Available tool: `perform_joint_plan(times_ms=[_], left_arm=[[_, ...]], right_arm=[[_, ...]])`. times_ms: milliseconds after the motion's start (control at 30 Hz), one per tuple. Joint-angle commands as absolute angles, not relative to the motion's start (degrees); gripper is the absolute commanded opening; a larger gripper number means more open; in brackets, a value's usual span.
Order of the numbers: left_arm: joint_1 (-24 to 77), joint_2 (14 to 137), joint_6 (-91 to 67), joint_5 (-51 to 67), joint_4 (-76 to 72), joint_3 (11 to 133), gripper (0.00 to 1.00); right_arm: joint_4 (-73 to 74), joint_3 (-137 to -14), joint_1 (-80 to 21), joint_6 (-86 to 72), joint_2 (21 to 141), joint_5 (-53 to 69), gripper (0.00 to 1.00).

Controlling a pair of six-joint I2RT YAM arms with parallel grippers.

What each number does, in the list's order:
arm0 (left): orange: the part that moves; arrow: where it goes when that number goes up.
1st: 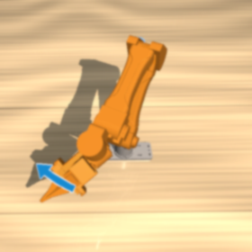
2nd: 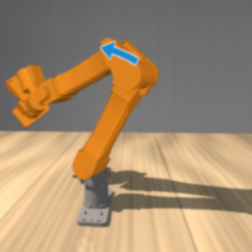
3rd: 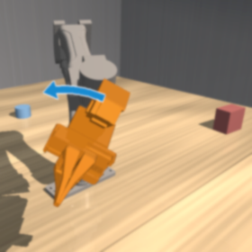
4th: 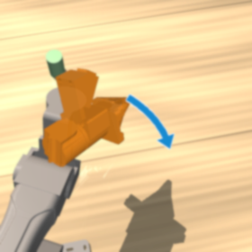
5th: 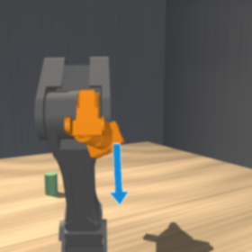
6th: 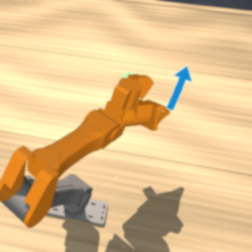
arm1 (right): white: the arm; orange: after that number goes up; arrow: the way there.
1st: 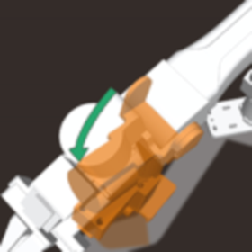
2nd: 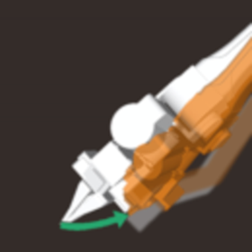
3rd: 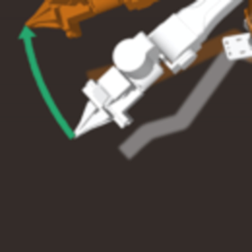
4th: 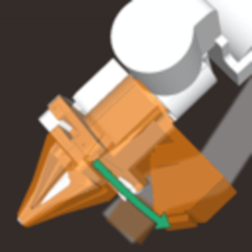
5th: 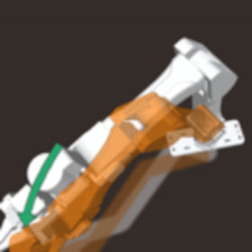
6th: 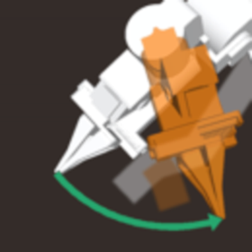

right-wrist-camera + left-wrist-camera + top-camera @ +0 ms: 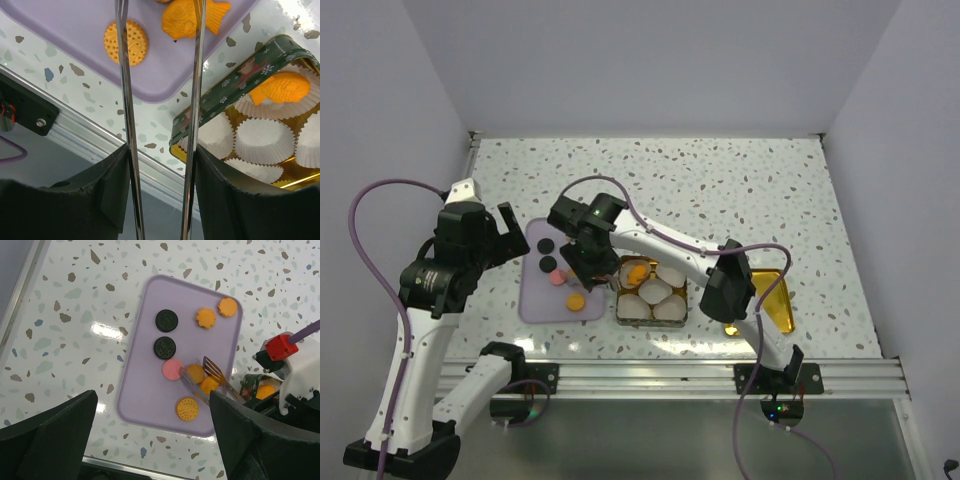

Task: Pack the cookies

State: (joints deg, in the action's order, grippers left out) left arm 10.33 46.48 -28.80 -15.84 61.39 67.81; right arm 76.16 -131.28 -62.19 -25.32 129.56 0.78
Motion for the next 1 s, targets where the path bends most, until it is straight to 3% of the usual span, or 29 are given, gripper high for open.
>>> perform_joint_plan(times_ms=[0,133,633,967], left_arm=[[10.63,46.23,-27.42,-17.05,61.7,69.87,1.0],[10.63,46.14,-27.42,-16.87,61.52,69.96,1.0],[10.63,47.2,-27.95,-15.73,60.03,69.61,1.0],[10.63,47.55,-29.45,-15.22,55.91,67.5,1.0]], right_arm=[[77.43,-133.24,-63.19,-24.17,130.6,0.44,0.51],[77.34,-132.98,-63.37,-24.78,130.08,0.09,0.45],[80.68,-139.92,-62.06,-26.45,126.31,-4.74,0.44],[80.51,-126.42,-56.61,-28.12,111.37,-9.93,0.44]])
